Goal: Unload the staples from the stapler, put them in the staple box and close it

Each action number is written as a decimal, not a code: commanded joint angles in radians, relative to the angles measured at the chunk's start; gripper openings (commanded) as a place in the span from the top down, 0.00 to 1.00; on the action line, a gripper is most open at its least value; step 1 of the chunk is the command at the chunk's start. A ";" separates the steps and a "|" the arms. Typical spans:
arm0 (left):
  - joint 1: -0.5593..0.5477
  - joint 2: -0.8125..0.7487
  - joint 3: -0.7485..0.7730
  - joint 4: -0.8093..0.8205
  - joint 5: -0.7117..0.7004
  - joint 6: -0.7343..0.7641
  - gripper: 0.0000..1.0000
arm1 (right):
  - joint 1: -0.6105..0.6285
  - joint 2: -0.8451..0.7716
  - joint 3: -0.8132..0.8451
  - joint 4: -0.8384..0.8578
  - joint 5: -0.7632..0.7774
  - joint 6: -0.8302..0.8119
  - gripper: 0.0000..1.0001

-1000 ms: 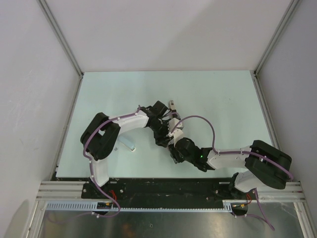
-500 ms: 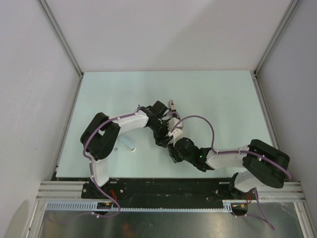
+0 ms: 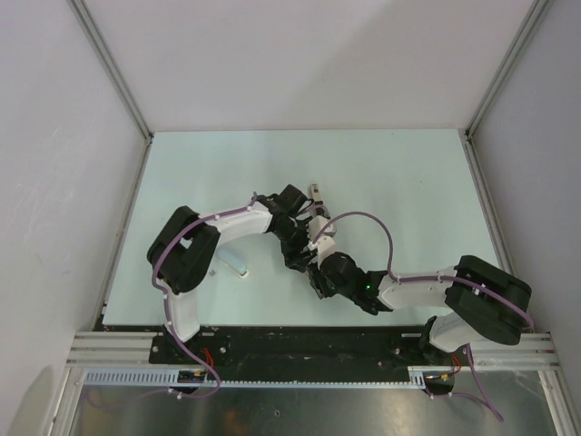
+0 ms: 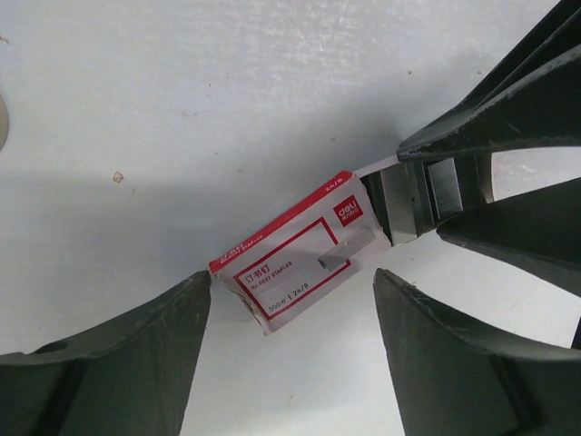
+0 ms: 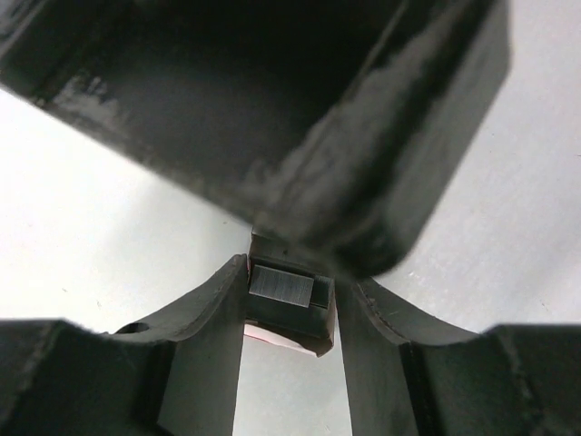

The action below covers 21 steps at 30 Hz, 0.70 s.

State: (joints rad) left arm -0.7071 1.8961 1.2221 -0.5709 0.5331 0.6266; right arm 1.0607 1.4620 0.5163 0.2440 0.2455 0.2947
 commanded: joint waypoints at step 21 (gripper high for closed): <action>0.021 -0.152 -0.154 -0.184 -0.053 0.193 0.10 | -0.016 0.030 0.028 -0.025 -0.052 -0.002 0.54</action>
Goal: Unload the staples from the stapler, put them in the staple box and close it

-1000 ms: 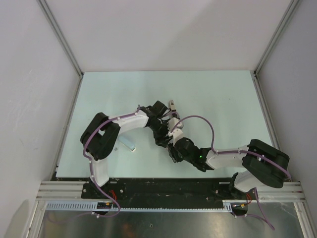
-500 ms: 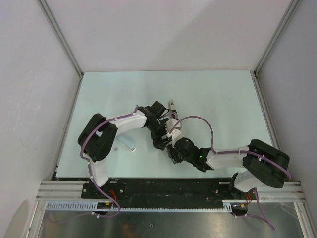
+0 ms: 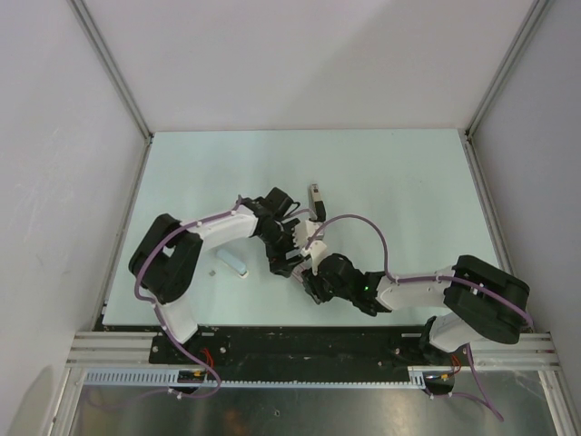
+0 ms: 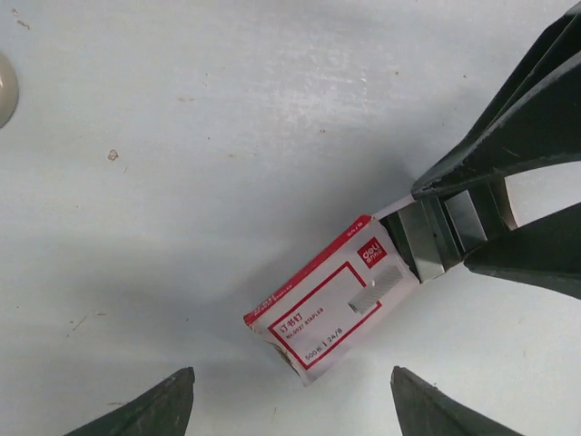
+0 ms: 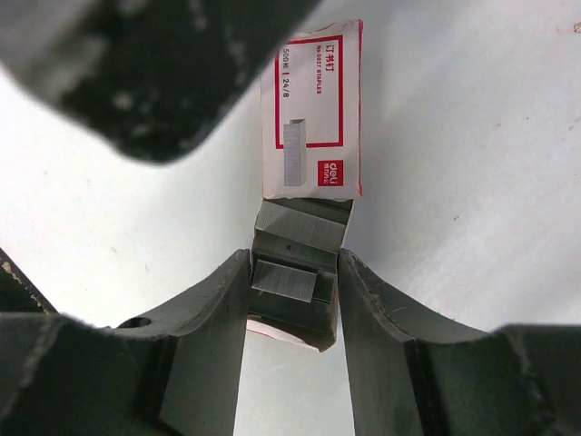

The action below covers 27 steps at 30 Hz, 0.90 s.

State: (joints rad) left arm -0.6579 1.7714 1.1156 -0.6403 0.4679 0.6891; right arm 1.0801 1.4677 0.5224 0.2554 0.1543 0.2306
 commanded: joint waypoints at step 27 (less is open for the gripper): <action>-0.062 0.100 0.038 -0.025 -0.049 0.010 0.30 | 0.002 0.002 0.013 -0.027 0.088 0.055 0.55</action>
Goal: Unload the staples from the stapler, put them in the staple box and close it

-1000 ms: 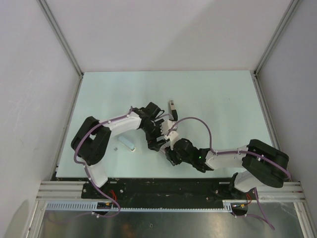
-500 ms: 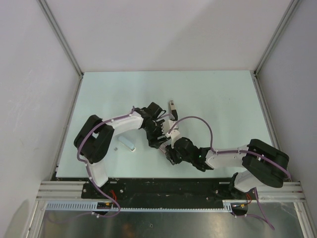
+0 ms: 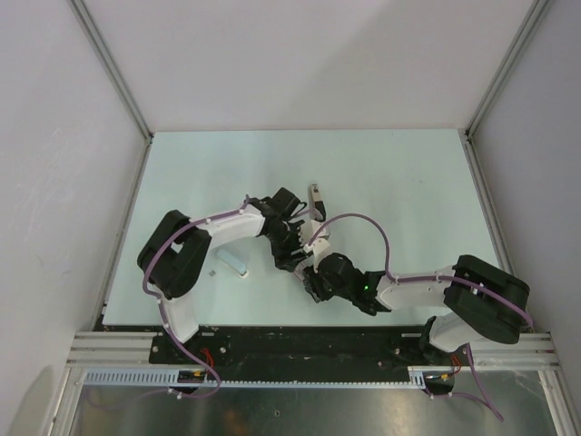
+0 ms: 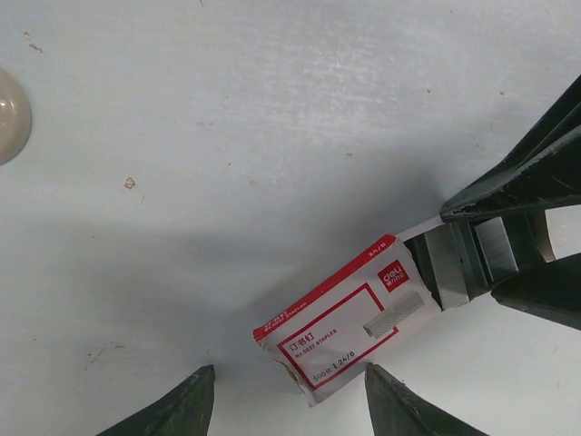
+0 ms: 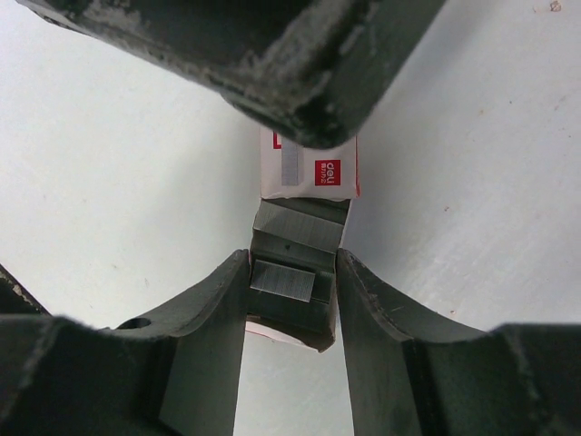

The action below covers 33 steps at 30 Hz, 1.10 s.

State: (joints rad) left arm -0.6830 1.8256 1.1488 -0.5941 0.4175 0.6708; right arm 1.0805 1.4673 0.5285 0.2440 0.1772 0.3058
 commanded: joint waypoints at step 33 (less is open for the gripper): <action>0.118 -0.103 -0.052 -0.083 0.134 -0.035 0.03 | 0.057 -0.272 -0.127 -0.007 0.208 0.063 0.21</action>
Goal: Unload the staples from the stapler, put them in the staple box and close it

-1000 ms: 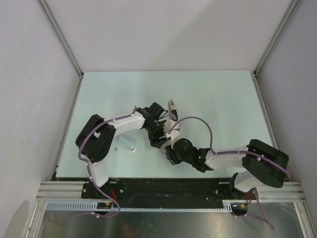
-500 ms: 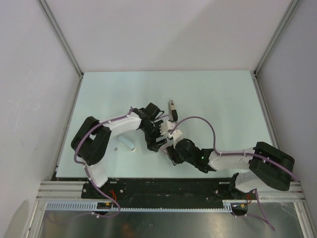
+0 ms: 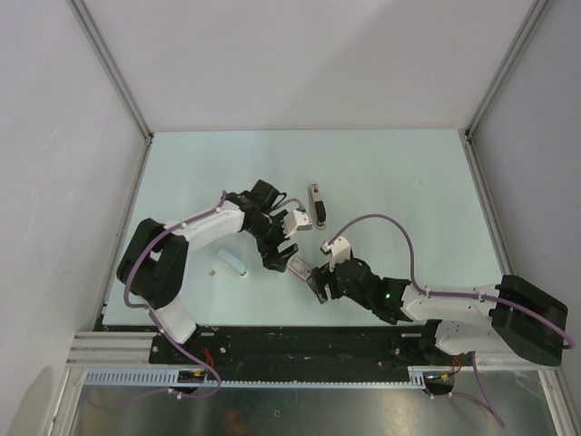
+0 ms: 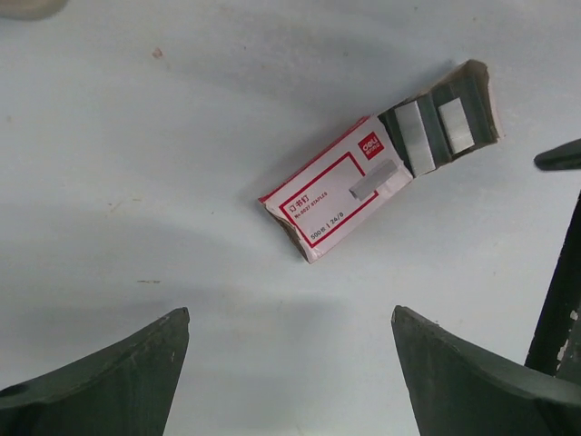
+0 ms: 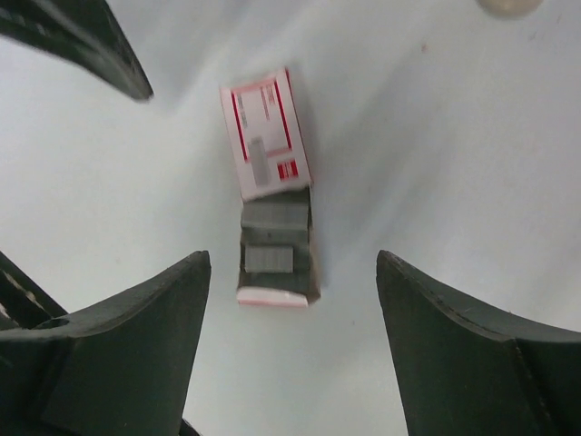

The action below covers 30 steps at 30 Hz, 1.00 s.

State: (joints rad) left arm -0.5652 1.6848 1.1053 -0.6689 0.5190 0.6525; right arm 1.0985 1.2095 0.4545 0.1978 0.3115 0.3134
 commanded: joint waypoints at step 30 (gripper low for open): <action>-0.076 0.167 0.010 0.070 -0.139 -0.033 0.09 | 0.124 0.209 -0.069 0.223 0.137 -0.018 0.43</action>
State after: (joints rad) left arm -0.6277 1.7893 1.1114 -0.6220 0.4358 0.6277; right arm 1.1954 1.4338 0.3859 0.4343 0.4084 0.2943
